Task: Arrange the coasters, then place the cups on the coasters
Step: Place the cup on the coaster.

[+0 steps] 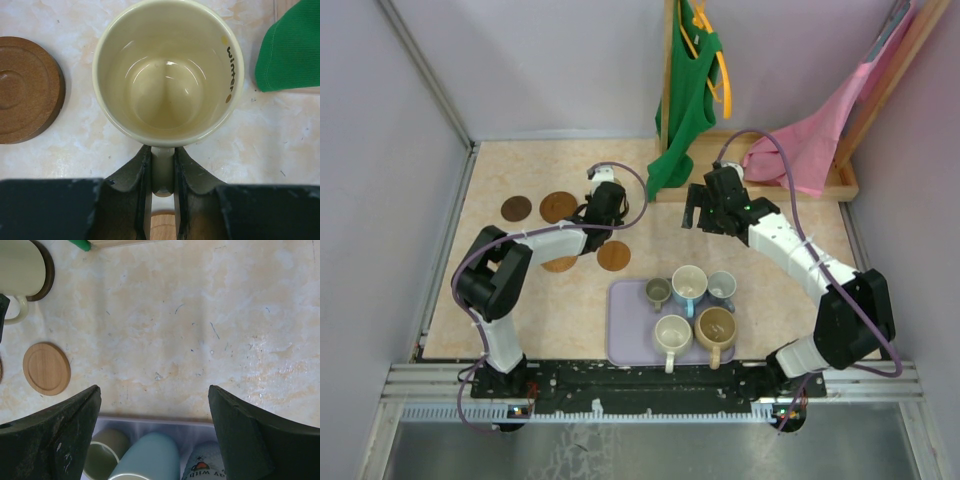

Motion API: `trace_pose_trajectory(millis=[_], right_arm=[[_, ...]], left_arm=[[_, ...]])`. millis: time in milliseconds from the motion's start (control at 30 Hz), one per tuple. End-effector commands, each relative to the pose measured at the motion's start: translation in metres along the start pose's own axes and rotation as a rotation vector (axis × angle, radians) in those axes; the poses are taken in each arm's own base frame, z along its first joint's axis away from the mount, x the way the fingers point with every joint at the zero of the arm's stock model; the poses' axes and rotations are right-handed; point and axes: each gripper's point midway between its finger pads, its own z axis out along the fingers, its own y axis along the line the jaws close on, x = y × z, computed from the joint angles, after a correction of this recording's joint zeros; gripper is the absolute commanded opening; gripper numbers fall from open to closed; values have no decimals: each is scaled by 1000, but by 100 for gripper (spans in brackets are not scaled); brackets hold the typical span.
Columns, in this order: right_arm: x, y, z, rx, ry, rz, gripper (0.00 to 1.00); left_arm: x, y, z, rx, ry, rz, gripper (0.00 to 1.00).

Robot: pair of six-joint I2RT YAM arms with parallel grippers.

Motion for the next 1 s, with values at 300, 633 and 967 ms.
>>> trace_pose_trajectory(millis=[300, 633, 967], right_arm=[[-17, 4, -17, -37, -77, 26, 89], [-15, 2, -22, -42, -84, 26, 89], [-9, 0, -28, -60, -89, 40, 89]], left_arm=[[-8, -3, -3, -14, -15, 0, 32], [-13, -9, -13, -7, -28, 2, 44], [-31, -9, -45, -39, -64, 11, 52]])
